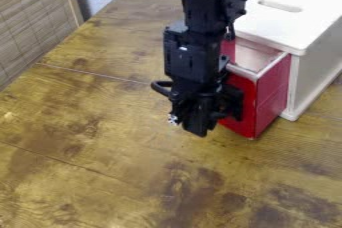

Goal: Open the drawer

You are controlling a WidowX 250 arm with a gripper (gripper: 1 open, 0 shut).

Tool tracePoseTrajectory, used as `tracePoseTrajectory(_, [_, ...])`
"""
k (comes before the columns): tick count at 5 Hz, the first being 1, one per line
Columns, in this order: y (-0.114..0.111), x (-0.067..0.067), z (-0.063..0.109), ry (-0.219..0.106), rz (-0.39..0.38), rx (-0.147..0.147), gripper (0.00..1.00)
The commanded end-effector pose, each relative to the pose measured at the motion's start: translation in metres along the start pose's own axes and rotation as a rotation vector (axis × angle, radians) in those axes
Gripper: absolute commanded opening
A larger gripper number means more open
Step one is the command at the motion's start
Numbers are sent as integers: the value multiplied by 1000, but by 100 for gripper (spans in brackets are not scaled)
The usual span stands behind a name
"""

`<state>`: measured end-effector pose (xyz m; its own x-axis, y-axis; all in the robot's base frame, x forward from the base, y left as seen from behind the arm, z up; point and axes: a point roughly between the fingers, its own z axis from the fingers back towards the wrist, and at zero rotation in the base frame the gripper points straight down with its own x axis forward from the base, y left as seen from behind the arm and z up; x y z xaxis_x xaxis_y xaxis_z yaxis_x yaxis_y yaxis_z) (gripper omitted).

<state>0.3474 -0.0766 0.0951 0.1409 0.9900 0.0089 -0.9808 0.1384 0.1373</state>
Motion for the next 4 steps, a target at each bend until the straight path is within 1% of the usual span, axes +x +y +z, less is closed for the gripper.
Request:
tracePoseTrajectory(1, [-22,-49,55,37,-104,-210,0])
tracePoseTrajectory(3, [-30,-44,50,42,-125,-217,0])
tracePoseTrajectory(4, [-36,-40,53,45,-109,-221,0])
